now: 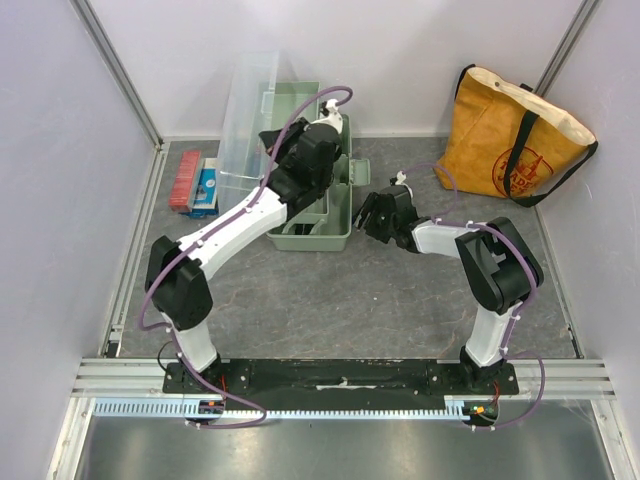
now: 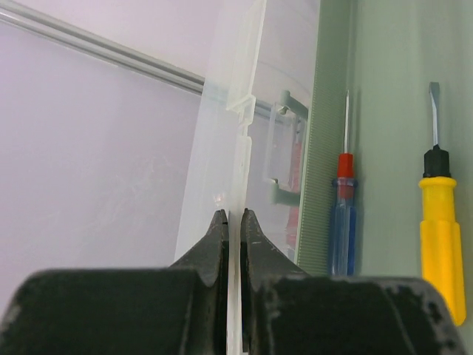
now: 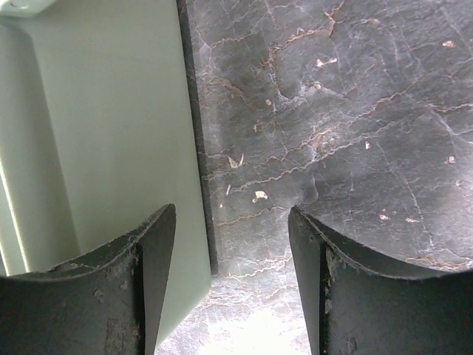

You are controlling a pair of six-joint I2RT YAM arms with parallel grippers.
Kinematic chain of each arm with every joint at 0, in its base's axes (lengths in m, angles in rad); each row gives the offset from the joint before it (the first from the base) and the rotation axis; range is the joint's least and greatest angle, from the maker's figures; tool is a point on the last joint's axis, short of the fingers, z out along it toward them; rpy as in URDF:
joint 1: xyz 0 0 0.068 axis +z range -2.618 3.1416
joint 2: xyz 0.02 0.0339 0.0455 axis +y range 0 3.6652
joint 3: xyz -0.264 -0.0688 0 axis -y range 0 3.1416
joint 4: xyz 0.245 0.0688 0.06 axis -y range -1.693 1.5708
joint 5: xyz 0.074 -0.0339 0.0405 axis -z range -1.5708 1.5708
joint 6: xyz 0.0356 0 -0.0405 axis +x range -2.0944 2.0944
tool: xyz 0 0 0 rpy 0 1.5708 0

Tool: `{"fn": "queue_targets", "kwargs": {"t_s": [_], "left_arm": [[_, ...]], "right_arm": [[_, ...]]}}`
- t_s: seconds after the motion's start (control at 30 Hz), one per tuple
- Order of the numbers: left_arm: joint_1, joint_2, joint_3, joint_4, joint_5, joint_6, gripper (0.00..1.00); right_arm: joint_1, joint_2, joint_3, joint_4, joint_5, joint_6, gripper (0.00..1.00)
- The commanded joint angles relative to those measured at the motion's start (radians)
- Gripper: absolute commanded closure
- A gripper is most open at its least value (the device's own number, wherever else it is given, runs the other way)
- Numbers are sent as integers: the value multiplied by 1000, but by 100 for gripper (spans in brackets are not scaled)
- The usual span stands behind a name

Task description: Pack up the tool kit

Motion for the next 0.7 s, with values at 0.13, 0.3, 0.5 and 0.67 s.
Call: {"fn": "queue_targets", "kwargs": {"t_s": [0.13, 0.3, 0.5, 0.67], "left_arm": [[-85, 58, 131, 299, -140, 151, 95], [-113, 118, 183, 306, -171, 157, 65], [-143, 172, 244, 274, -174, 154, 36], [-162, 189, 252, 196, -166, 68, 37]], "right_arm": [[5, 11, 28, -1, 12, 10, 31], [3, 21, 29, 0, -3, 15, 31], [3, 31, 31, -1, -8, 15, 31], [0, 41, 25, 10, -14, 23, 31]]}}
